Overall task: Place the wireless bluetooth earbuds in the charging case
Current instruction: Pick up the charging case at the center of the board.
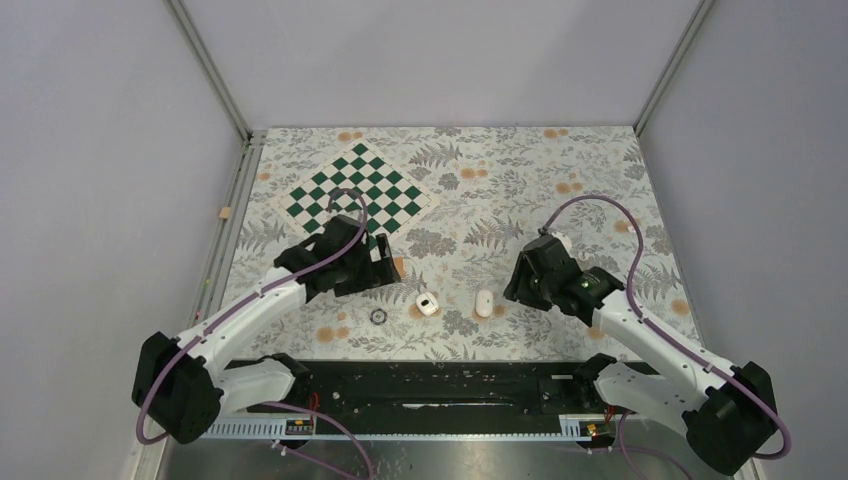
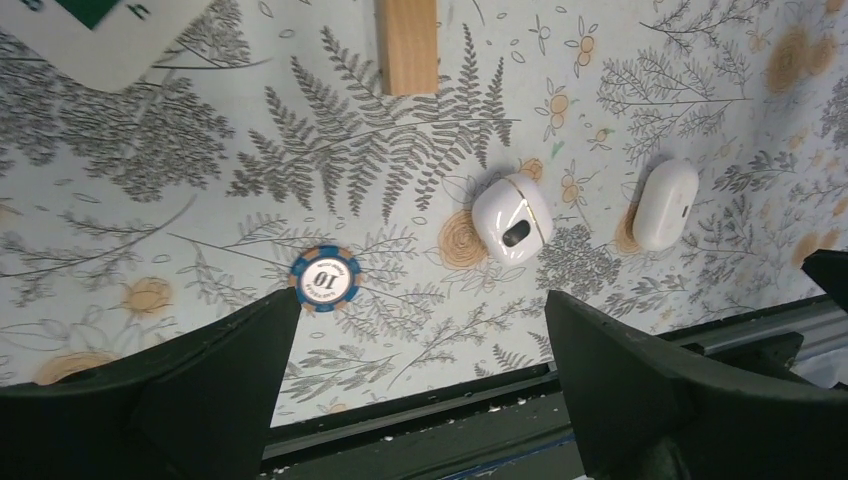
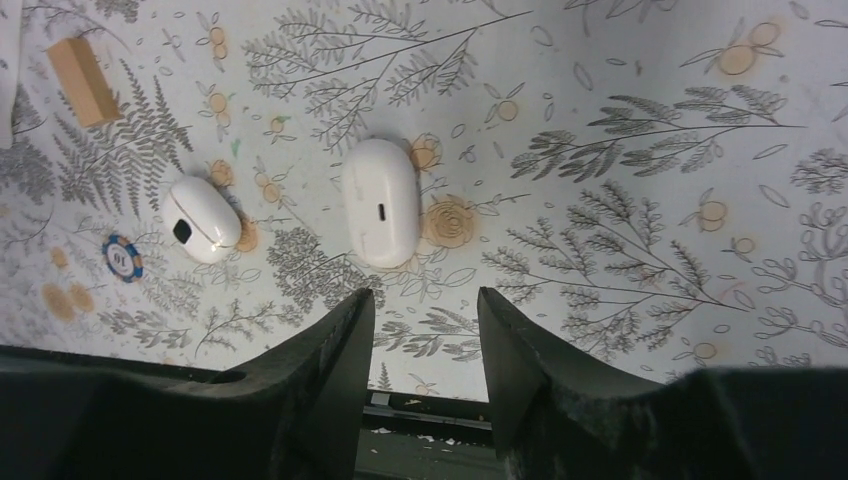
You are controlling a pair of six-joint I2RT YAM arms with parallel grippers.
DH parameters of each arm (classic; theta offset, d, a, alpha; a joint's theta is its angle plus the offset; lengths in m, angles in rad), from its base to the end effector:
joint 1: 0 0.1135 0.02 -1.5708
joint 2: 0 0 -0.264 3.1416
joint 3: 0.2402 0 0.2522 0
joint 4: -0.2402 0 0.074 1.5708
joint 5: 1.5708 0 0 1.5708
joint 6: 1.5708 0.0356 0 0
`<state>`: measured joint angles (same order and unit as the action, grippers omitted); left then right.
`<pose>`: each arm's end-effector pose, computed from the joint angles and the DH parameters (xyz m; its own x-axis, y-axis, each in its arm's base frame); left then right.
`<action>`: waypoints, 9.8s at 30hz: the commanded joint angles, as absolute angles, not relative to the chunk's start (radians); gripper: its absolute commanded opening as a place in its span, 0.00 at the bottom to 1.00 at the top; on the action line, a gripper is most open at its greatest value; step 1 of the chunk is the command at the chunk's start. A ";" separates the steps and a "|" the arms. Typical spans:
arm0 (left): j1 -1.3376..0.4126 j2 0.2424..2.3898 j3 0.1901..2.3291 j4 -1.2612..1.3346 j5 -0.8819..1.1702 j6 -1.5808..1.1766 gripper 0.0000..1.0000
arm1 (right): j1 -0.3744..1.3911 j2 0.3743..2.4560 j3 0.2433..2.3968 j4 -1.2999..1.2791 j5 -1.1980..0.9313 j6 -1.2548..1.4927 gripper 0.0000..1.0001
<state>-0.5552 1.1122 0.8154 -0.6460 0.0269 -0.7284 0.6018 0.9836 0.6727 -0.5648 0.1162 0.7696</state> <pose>0.1859 -0.1164 0.2473 -0.8729 -0.2416 -0.4239 -0.0545 0.9116 -0.4073 0.1634 0.1072 0.2315 -0.8033 0.2867 -0.5219 0.0806 0.9208 0.3817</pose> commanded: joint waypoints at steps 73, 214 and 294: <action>-0.798 1.735 1.148 -0.517 0.092 -0.573 0.73 | 0.757 1.035 0.730 -0.501 0.333 0.669 0.70; -0.416 1.496 0.960 -0.381 0.343 -0.815 0.62 | 0.688 1.845 1.233 -0.521 0.190 0.656 0.66; -0.571 1.736 0.954 0.148 0.888 -1.076 0.00 | 0.683 1.288 0.956 -0.303 -0.283 0.331 0.88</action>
